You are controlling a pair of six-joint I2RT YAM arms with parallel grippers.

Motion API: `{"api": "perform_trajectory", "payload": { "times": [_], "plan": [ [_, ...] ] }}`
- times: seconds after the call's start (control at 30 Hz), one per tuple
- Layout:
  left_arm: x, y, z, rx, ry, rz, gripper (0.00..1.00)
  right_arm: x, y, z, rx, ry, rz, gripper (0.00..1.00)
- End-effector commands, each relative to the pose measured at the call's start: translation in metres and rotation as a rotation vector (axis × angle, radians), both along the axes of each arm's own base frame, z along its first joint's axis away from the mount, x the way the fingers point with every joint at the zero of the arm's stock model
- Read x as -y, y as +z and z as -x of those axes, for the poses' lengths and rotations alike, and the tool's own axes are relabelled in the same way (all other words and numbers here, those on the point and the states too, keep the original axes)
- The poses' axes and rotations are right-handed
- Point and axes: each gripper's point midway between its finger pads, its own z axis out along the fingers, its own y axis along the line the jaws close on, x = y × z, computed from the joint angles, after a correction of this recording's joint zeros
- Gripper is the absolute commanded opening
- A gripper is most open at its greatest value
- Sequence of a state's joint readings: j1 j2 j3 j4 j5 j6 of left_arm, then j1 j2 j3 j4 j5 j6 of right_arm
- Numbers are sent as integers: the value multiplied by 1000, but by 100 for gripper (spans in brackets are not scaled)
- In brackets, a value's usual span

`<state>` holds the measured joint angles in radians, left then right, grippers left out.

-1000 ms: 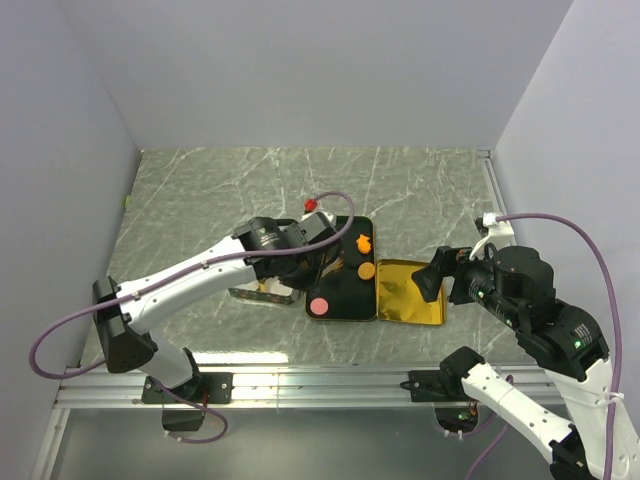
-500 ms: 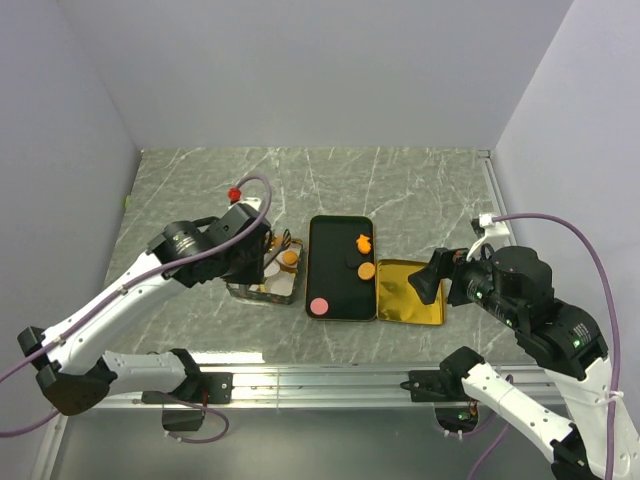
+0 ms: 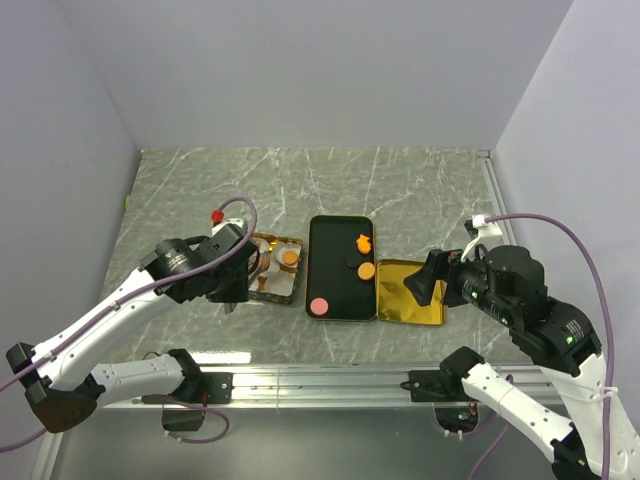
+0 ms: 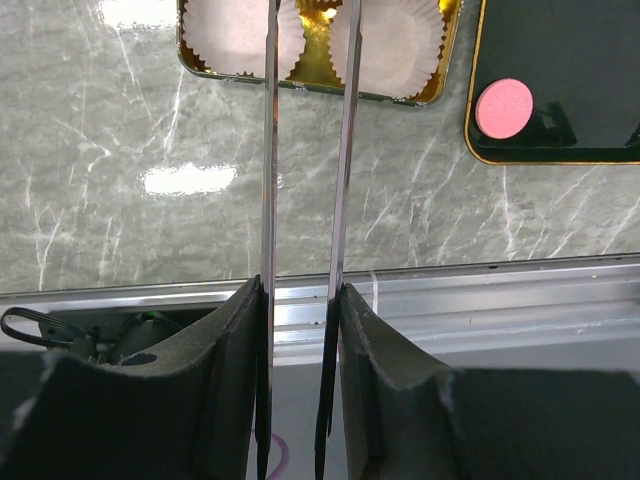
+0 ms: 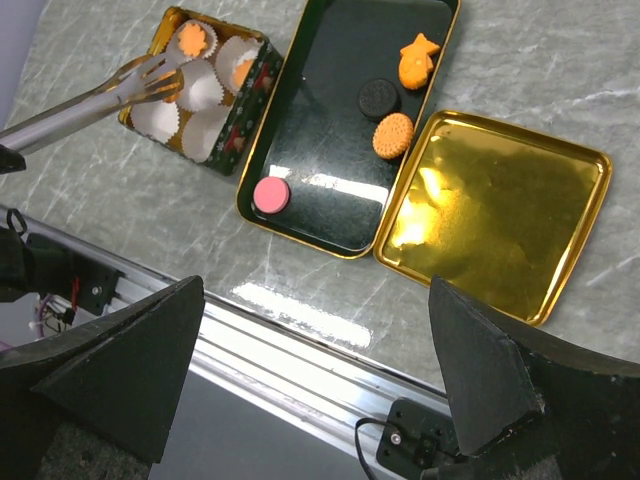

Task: Pack the cookies

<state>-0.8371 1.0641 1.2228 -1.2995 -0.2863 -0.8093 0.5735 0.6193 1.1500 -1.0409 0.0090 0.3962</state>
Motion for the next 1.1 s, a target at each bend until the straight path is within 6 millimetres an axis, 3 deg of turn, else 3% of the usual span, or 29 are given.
{"api": "perform_trajectory", "payload": {
  "times": [0.0,0.4,0.73,1.07],
  "plan": [
    [9,6,-11,44,29,47,25,-4,3,-3,18,9,-17,100],
    [14,-10,-23,25,30,-9,33,1,3,-2,22,-9,-5,100],
    [13,-2,-29,45,40,-19,45,2,3,-3,23,-14,-1,100],
    [16,7,-32,52,38,-8,45,3,3,-2,25,-15,3,100]
  ]
}}
